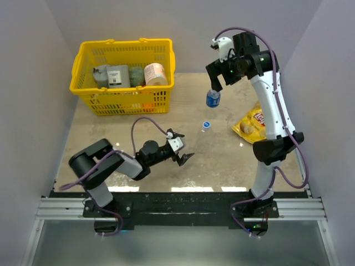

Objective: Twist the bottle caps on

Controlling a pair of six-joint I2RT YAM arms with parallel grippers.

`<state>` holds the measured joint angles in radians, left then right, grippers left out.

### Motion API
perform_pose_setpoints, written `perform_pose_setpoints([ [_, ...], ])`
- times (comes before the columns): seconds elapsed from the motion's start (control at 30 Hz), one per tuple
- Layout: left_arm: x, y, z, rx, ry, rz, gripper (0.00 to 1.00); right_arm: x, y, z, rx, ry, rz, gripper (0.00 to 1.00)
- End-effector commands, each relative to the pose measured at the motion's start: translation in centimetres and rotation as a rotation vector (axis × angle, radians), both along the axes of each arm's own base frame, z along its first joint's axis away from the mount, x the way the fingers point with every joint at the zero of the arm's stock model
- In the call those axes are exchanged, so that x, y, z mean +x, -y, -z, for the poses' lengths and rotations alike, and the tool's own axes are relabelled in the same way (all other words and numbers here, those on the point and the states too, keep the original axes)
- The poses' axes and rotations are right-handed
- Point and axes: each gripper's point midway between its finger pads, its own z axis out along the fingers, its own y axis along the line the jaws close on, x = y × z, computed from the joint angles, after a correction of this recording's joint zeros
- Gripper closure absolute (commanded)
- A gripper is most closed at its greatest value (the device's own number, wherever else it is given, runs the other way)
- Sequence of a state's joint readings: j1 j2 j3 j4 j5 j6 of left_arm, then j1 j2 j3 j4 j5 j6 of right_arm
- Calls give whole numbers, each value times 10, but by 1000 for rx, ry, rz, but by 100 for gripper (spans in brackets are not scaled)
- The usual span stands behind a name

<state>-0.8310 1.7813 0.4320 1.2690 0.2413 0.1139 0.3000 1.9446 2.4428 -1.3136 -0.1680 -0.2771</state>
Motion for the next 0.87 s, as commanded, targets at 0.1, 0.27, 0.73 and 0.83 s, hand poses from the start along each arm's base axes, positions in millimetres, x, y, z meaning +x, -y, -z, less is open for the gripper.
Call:
perform_pose_setpoints([
  [0.1,32,-66,-63,127,-41,-285,0,34,81,-14,-148,137,424,1],
  [0.27,34,-137,-124,213,69,-483,0,18,122,-13,-247,160,574,1],
  [0.73,114,-269,-260,177,89,-1018,0,-14,111,-22,-120,304,443,1],
  [0.83,124,-294,-270,147,82,-1089,0,-22,109,-32,-52,335,471,1],
])
